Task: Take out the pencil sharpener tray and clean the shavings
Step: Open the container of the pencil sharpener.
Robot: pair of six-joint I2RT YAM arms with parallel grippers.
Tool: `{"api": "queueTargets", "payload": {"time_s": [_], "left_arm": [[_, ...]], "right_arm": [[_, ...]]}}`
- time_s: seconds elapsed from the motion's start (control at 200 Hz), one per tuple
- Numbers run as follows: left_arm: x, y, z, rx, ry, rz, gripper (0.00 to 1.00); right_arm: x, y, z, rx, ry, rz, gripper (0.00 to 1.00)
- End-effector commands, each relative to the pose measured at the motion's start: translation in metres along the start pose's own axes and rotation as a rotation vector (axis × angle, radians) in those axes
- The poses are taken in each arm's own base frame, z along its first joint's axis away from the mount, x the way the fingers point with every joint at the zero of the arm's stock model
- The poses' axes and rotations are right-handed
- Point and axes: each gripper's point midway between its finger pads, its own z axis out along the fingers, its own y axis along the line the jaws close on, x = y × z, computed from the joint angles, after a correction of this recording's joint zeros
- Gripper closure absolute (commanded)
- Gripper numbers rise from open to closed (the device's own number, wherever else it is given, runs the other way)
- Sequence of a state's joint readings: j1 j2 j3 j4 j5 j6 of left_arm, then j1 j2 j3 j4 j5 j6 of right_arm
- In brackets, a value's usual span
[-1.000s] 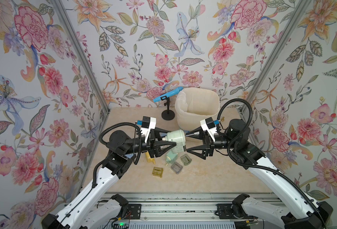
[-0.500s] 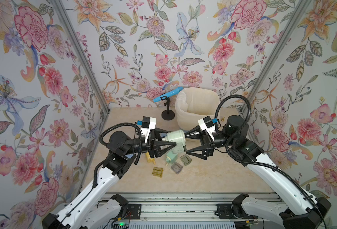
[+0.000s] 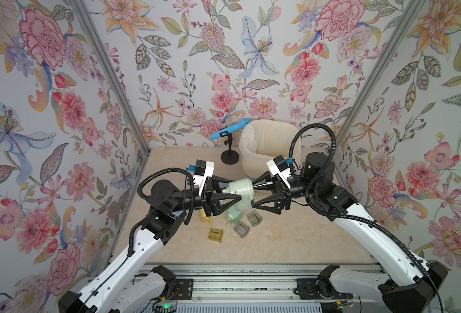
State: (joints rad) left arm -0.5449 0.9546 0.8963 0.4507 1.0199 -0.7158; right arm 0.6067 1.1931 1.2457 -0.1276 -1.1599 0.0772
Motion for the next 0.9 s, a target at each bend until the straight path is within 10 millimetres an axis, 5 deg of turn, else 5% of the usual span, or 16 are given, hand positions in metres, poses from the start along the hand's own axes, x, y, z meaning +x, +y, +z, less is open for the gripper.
{"api": "queueTargets", "payload": {"time_s": [0.0, 0.295, 0.555, 0.891], "left_arm": [[-0.010, -0.010, -0.002, 0.033, -0.028, 0.048, 0.78], [-0.012, -0.009, -0.001, 0.034, -0.024, 0.047, 0.78], [-0.012, -0.010, -0.002, 0.031, -0.028, 0.052, 0.78], [-0.008, -0.011, -0.002, 0.039, -0.016, 0.052, 0.77]], "right_arm": [[-0.001, 0.010, 0.002, -0.051, 0.015, 0.002, 0.20], [0.002, 0.008, 0.005, -0.053, 0.022, 0.012, 0.20], [0.002, 0.007, 0.011, -0.067, 0.028, 0.019, 0.34], [-0.006, 0.018, 0.007, -0.088, 0.020, 0.006, 0.37]]}}
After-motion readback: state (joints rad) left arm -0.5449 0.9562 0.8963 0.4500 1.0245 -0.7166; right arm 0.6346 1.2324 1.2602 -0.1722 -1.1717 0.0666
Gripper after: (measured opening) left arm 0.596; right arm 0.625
